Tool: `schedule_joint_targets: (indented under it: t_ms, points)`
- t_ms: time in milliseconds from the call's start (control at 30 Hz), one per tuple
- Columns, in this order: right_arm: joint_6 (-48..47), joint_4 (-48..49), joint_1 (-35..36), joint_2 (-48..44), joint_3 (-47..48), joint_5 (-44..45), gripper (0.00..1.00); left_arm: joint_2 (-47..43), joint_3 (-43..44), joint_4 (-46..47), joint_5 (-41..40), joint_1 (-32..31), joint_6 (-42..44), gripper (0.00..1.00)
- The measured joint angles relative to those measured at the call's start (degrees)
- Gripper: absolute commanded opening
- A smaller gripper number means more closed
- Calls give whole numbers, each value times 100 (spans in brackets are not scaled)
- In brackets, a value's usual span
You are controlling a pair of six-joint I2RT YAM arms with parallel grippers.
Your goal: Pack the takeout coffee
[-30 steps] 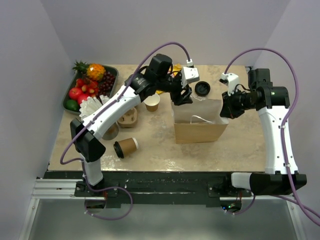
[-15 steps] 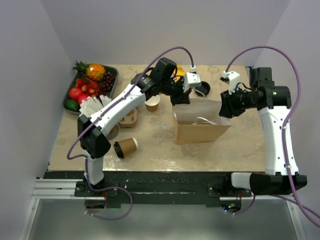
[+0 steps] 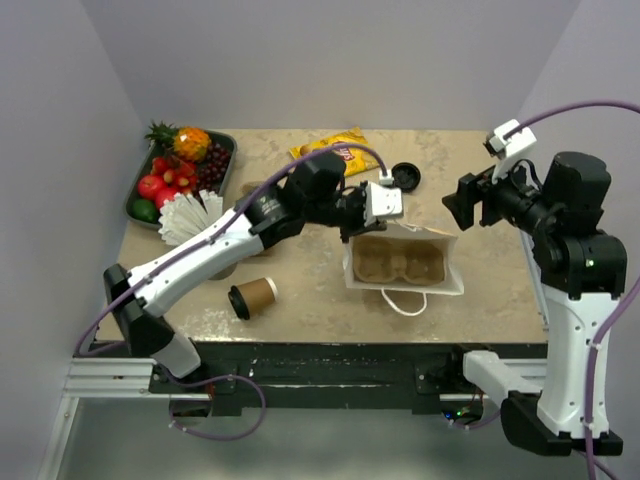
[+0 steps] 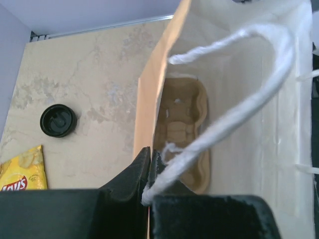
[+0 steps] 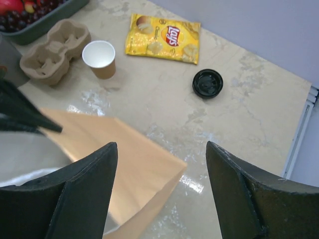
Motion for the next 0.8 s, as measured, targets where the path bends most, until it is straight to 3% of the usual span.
schedule_joint_targets:
  t_ms: [133, 300, 567, 800]
  points:
    - [323, 468, 2, -356, -404, 83, 74, -688, -1003, 549, -518, -562, 33, 0]
    - [514, 743, 0, -468, -796, 199, 74, -741, -1600, 938, -1145, -901, 122, 0]
    - [476, 796, 0, -817, -1464, -44, 75, -732, -1729, 1513, -2227, -1043, 767, 0]
    - [367, 914, 2, -811, -1532, -74, 75, -678, -1904, 1871, -2437, -1032, 1163, 0]
